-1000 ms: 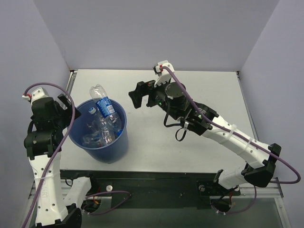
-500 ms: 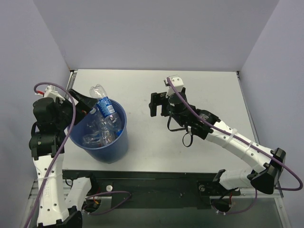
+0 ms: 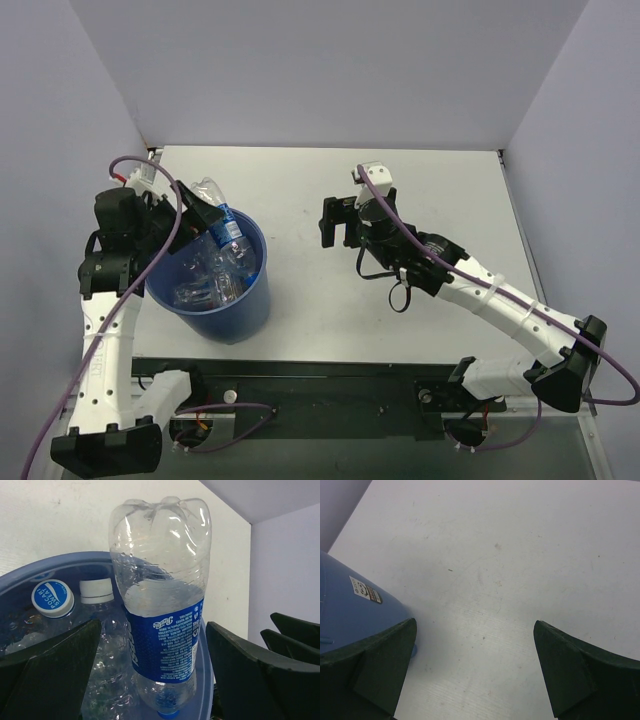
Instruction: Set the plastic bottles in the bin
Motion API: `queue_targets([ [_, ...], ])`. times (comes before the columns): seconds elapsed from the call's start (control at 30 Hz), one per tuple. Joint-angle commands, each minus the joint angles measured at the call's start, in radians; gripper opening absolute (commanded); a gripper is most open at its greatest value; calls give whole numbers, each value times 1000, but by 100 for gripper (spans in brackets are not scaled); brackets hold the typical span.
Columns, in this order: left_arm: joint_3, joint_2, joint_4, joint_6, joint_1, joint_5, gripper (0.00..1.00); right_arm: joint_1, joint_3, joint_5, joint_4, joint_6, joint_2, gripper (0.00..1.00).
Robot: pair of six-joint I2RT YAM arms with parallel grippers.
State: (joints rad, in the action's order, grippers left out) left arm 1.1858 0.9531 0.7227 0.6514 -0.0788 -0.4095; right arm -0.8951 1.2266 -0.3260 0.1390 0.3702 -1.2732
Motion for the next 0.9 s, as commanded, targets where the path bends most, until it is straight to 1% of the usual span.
queue_targets([
  [0.0,2,-2,-34,-68,65,70,97,7,-7,-16,-6,25,11,96],
  [0.03,-5,1,-43,-65,70,93,97,7,-9,-10,-9,30,9,96],
  [0.07,-6,4,-49,-64,112,100,97,7,-9,2,-9,38,6,96],
  [0.13,-12,12,-66,-56,137,115,97,7,-10,11,-12,48,-2,96],
  [0.3,-34,26,-86,-50,166,156,97,7,4,36,-7,82,-15,96],
  [0.37,-34,21,-86,-59,168,172,93,7,5,54,-12,90,-18,96],
  [0.43,-25,18,-77,-70,168,187,83,7,7,58,-15,93,-23,96],
  [0.47,-12,16,-68,-79,168,196,81,7,7,56,-15,92,-25,96],
  [0.5,-5,13,-59,-84,168,204,73,7,7,56,-15,93,-26,96],
  [0.53,12,10,-46,-91,168,212,70,7,7,56,-13,92,-28,96],
  [0.57,21,4,-39,-95,168,216,65,7,8,56,-13,92,-29,96],
  [0.6,46,-2,-22,-99,168,221,63,7,8,56,-13,92,-29,96],
  [0.63,58,-10,-13,-102,168,222,58,7,8,51,-13,92,-29,96],
  [0.7,100,-30,18,-114,168,232,57,7,10,35,-10,96,-28,96],
  [0.77,144,-48,96,-136,168,268,57,7,17,28,-1,96,-28,96],
  [0.87,204,-71,205,-186,168,400,57,8,17,31,1,93,-28,96],
])
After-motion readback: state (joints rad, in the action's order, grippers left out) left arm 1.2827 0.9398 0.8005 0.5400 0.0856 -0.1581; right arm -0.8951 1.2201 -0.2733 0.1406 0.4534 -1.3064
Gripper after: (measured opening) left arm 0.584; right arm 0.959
